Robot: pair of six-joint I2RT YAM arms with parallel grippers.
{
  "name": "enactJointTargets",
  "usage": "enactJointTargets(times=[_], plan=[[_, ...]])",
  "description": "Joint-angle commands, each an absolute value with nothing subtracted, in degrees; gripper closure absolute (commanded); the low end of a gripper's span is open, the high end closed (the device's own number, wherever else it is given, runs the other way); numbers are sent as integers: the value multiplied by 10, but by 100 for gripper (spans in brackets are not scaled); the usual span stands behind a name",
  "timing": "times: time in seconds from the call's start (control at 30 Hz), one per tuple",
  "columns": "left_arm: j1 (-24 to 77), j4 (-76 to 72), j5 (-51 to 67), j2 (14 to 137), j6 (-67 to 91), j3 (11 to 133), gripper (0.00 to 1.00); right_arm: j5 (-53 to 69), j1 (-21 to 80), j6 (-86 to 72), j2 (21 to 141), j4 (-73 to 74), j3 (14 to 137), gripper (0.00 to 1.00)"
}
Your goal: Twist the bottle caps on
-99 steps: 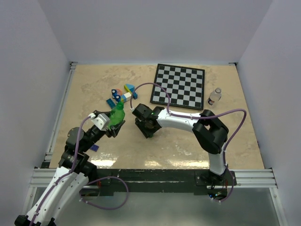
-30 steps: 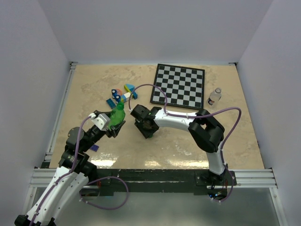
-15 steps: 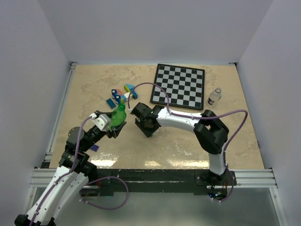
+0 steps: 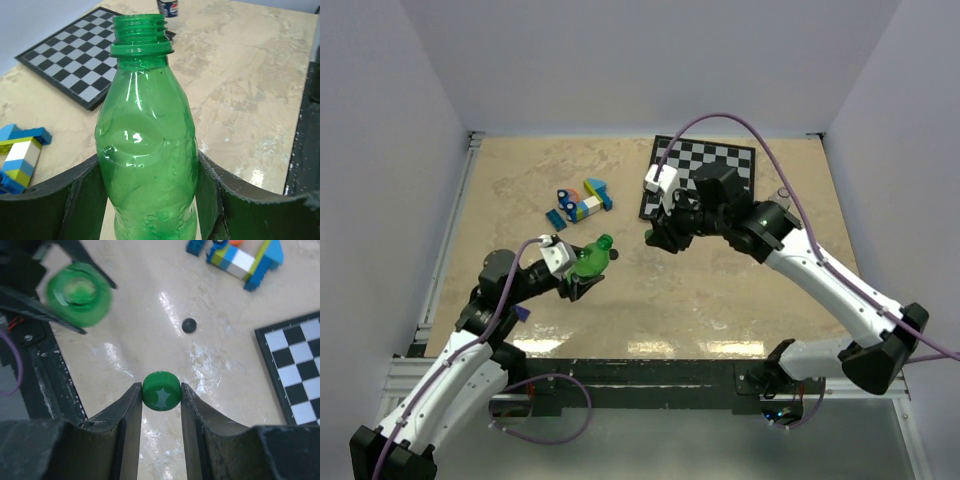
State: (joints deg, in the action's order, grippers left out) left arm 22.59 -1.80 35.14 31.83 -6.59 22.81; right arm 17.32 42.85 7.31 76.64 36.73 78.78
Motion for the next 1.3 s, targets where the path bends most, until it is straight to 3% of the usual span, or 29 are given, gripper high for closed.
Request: enactJointTargets(times=[0.0, 0.27, 0.57, 1.27], plan=[[228, -12, 442, 363, -120, 288, 100, 264, 439, 155, 730, 405, 822, 92], [228, 130, 527, 463, -234, 392, 100, 317, 439, 208, 668, 407, 839, 91], [229, 173, 587, 482, -272, 442, 100, 348, 439, 297, 635, 396, 822, 93], [235, 202, 622, 525, -301, 476, 100, 376, 473, 393, 710, 390, 866, 97]])
